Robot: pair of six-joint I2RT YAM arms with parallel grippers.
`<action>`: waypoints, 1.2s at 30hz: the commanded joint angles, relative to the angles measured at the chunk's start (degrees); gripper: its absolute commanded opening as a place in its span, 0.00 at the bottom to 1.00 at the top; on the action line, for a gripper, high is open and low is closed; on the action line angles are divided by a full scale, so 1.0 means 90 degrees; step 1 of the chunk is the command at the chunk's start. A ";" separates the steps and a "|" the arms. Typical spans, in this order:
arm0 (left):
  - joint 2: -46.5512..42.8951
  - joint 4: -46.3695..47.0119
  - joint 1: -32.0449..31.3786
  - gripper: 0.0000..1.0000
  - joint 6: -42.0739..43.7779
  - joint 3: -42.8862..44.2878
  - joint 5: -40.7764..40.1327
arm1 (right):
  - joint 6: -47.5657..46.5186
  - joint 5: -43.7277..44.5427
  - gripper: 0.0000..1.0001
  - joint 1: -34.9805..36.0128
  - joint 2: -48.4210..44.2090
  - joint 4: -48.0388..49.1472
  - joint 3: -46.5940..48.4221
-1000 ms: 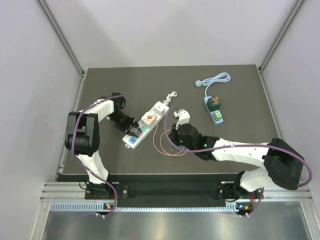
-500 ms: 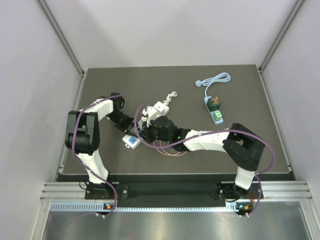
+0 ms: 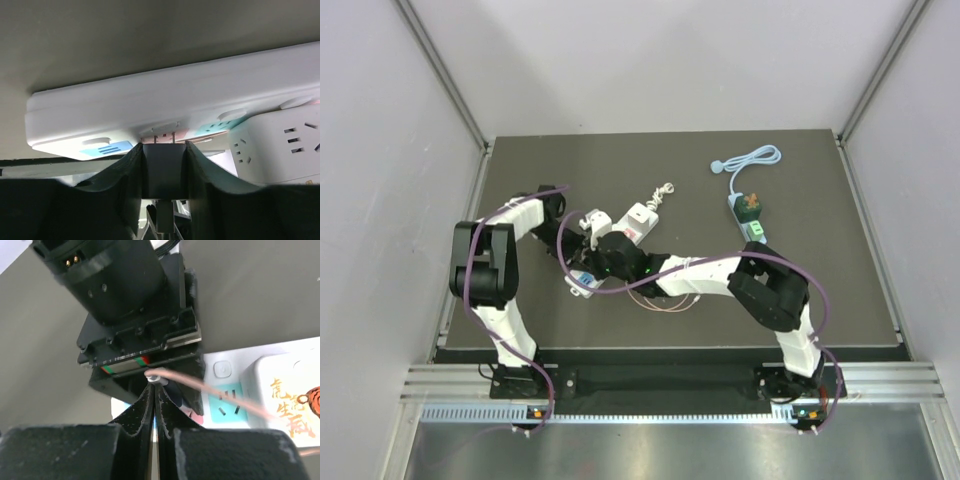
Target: Insert the plug
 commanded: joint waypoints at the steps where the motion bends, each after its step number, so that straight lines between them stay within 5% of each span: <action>1: 0.0367 0.0579 0.0018 0.48 0.0269 -0.0101 -0.1743 | -0.0072 0.0585 0.00 0.0014 0.0308 -0.0594 0.0218; 5: 0.0133 0.0179 0.0018 0.63 0.0376 0.0182 -0.2133 | -0.0013 0.0673 0.00 0.0023 0.0415 -0.0838 0.0364; 20: -0.0444 -0.0242 0.0028 0.59 0.0718 0.0378 -0.3099 | 0.0280 0.0957 0.00 0.0043 0.0054 -0.0526 -0.0427; 36: -0.0552 -0.0203 -0.0021 0.68 0.1060 0.0837 -0.2955 | 0.0211 0.0752 0.00 0.0189 -0.0511 -0.0174 -0.0827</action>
